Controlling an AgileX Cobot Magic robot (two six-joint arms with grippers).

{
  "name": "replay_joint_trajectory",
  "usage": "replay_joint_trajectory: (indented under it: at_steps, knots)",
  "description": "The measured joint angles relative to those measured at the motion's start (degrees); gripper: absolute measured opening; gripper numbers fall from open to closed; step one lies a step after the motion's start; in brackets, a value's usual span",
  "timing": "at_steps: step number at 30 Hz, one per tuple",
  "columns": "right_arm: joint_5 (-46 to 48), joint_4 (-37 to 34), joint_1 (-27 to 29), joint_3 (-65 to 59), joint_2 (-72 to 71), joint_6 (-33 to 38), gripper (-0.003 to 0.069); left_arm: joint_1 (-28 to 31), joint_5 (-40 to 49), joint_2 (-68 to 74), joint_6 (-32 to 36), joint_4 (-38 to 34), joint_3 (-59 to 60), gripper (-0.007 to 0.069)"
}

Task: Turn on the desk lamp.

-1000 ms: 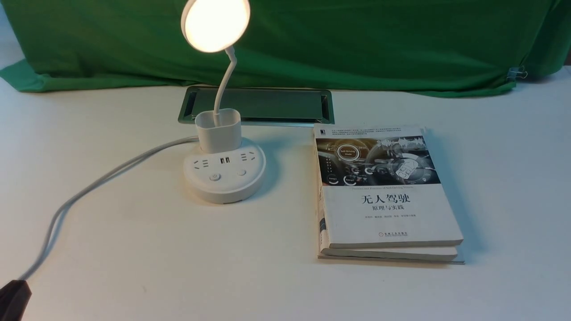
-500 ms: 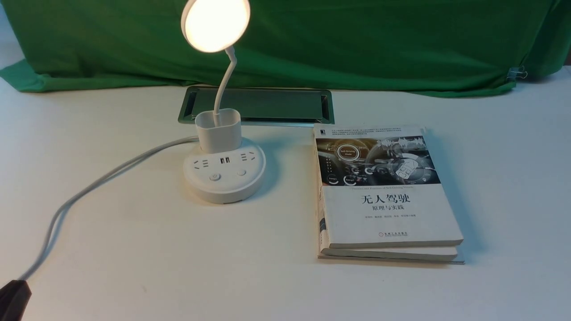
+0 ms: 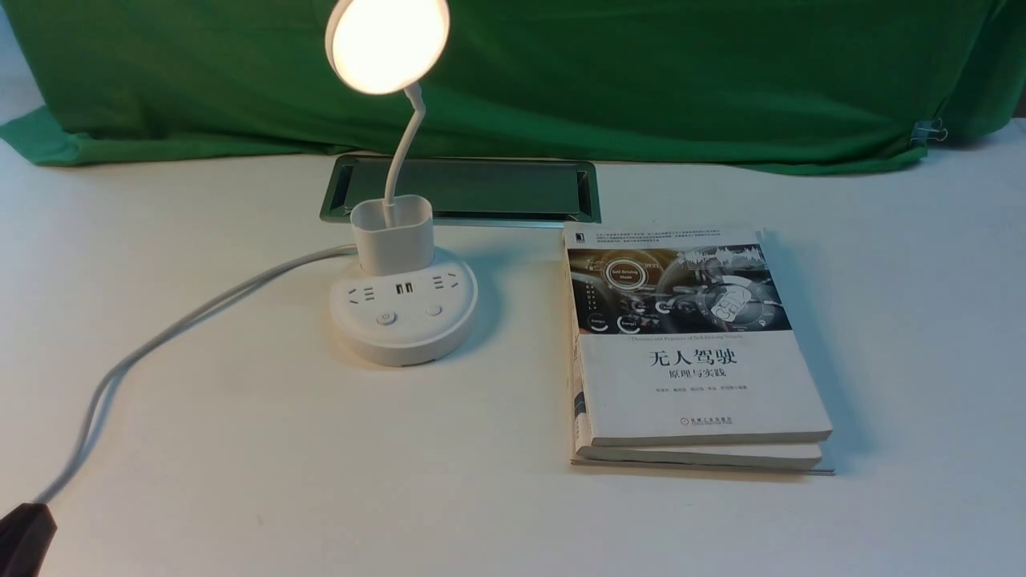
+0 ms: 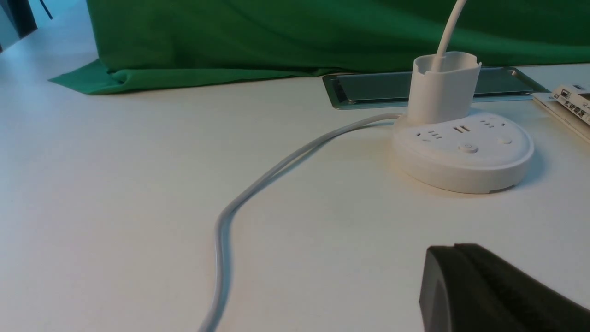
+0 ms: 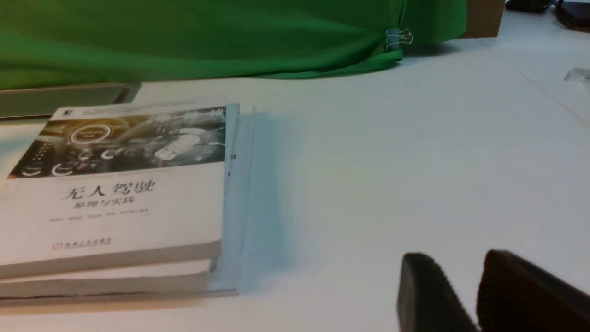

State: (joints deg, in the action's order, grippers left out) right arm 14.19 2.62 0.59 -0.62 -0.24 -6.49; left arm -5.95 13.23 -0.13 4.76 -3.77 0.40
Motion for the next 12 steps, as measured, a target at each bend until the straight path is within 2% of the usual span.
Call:
replay_joint_trajectory:
  at_steps: [12]
  knots:
    - [0.0,0.0,0.0,0.0,0.0,0.0,0.0239,0.0,-0.2,0.0,0.0,0.0,0.0,0.0002]
